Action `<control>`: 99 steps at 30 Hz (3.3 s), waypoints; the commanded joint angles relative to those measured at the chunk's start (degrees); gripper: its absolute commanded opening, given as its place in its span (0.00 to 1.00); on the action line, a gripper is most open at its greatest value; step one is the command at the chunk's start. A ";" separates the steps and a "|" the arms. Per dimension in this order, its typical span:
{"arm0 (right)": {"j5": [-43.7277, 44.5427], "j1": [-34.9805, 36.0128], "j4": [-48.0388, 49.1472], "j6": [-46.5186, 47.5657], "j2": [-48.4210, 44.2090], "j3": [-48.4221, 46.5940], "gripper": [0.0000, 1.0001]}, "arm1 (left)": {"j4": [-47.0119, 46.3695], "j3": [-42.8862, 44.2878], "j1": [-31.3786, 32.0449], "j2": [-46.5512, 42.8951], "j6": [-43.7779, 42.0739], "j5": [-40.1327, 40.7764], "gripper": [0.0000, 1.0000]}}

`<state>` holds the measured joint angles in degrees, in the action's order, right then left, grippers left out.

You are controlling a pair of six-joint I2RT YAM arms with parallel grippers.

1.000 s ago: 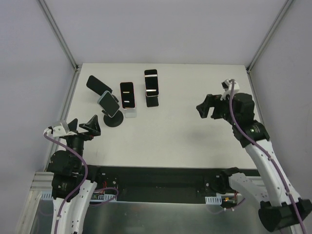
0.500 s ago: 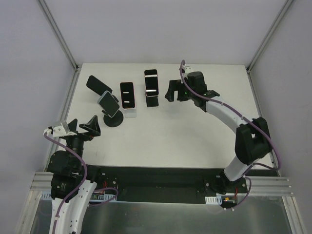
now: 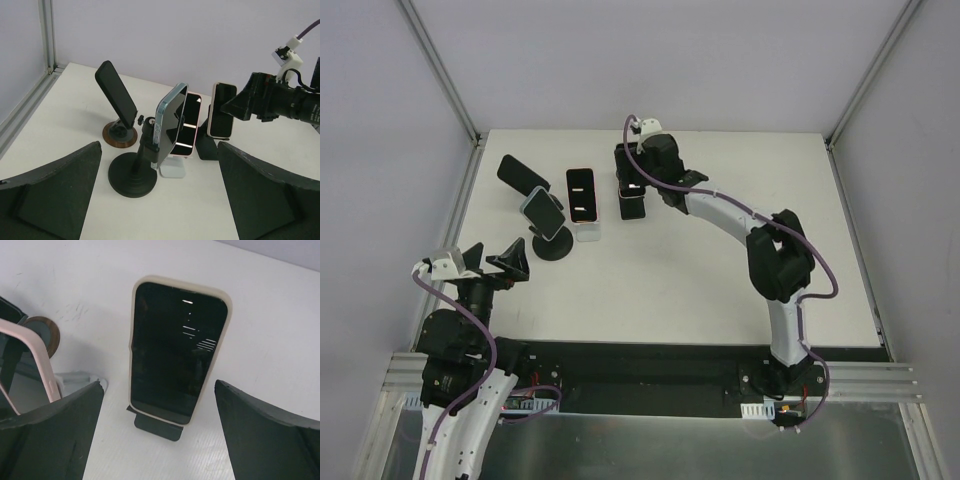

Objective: Remove the phone from the phone stand

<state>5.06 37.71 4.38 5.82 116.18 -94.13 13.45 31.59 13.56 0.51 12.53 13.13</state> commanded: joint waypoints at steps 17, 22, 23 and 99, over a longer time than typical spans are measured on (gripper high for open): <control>15.42 3.42 0.36 1.65 10.20 -14.15 0.96 | -0.97 1.72 0.59 -2.80 -1.46 0.23 0.99; 17.52 3.95 0.36 1.21 11.52 -15.38 0.96 | -0.88 1.63 0.59 -2.71 -1.37 0.15 0.99; 17.88 4.03 0.36 1.03 11.70 -15.47 0.96 | -0.88 1.63 0.59 -2.71 -1.37 0.15 0.99; 0.66 -37.26 -45.05 16.40 0.52 -20.34 0.16 | 1.31 2.95 -2.93 -0.95 -3.57 -9.52 0.99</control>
<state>9.43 4.75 -37.56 15.00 111.94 -100.97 15.81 32.99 10.46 0.51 10.70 4.84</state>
